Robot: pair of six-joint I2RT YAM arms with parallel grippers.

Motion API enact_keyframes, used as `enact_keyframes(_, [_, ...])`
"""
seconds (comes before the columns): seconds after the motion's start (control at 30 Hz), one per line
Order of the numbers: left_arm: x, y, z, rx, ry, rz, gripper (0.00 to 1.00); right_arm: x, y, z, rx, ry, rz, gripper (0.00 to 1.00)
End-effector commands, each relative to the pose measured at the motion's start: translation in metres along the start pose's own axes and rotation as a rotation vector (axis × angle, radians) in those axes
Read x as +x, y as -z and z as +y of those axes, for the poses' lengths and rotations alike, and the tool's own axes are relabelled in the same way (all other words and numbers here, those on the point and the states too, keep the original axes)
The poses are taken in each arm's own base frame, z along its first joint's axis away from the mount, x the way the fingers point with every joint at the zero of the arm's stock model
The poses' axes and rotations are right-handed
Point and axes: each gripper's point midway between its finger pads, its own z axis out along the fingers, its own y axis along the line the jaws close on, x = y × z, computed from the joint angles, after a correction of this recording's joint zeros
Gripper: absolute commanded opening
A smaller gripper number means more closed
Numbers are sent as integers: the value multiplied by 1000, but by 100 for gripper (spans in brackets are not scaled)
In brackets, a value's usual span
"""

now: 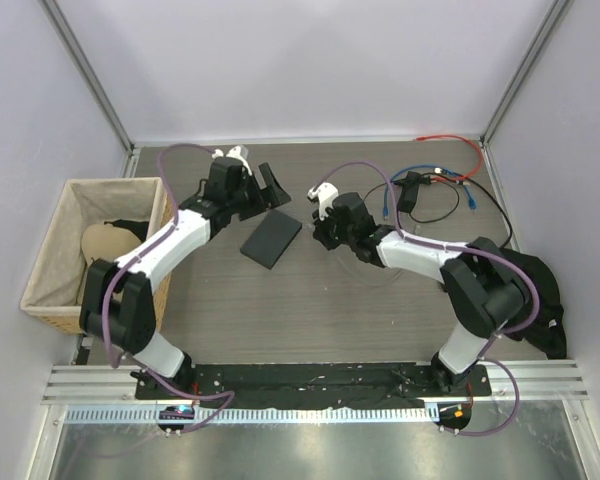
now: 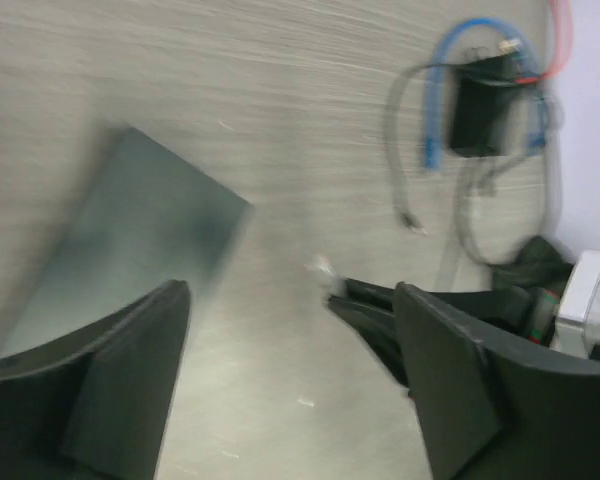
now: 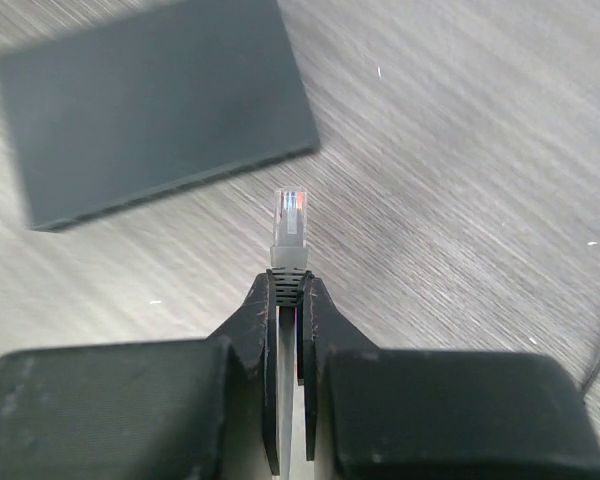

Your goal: Insert the plug into the switch port

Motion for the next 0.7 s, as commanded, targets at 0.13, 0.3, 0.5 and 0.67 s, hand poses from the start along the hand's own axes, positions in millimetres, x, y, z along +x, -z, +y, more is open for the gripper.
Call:
enact_keyframes(0.13, [-19, -59, 59, -150, -280, 87, 90, 15, -39, -13, -33, 85, -2, 1])
enact_keyframes(0.3, [-21, -87, 68, -154, -306, 112, 86, 24, -56, -12, -63, 134, 29, 1])
enact_keyframes(0.5, [3, -112, 81, -134, -312, 237, 82, 26, -70, -13, -71, 157, 41, 1])
enact_keyframes(0.67, [22, -117, 95, -151, -313, 309, 77, 18, -71, -18, -50, 173, 19, 1])
